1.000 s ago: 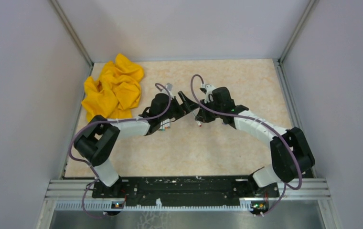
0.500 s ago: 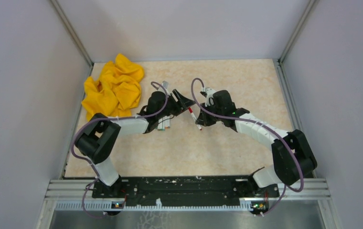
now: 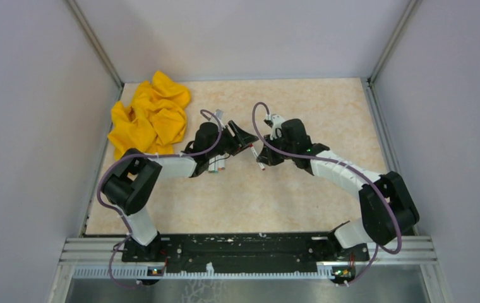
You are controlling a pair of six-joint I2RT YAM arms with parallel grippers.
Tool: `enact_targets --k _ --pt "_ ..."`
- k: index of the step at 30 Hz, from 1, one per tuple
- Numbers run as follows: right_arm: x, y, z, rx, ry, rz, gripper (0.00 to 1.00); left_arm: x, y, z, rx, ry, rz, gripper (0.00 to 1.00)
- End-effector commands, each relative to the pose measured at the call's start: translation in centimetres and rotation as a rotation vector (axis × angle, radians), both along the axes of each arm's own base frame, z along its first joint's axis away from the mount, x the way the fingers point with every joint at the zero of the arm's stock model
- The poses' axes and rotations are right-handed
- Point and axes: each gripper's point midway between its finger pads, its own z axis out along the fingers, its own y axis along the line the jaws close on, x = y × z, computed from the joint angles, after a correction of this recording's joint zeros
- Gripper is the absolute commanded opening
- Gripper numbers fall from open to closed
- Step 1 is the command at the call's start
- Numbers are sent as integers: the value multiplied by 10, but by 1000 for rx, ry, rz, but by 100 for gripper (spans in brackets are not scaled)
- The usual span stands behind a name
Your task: Open the pen caps
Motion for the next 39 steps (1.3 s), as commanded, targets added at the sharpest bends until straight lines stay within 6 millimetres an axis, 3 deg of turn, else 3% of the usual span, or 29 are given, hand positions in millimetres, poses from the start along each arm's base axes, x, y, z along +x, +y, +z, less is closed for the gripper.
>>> enact_targets --k 1,6,16,25,27,28,32,35,39 --pt "4 16 14 49 -45 34 0 0 0 8 -36 -17 -13 62" --pt "3 17 11 50 -42 37 0 -3 -2 6 -51 -14 -22 47" --pt "4 18 7 55 -39 35 0 -7 -1 4 -61 -10 -33 38" --pt "2 18 7 52 -36 36 0 -10 1 2 -65 -9 -34 19" --pt "2 17 7 49 -38 35 0 -10 1 2 -68 -12 -36 11" --pt "2 16 7 48 -40 34 0 -9 1 4 -71 -17 -37 1" --pt "2 18 14 56 -64 55 0 -11 -1 5 -73 -27 -61 0" --pt "3 21 21 61 -94 73 17 -13 -3 5 -74 -30 -80 0" --pt "7 23 26 56 -113 84 28 -17 -10 10 -82 -37 -133 0"
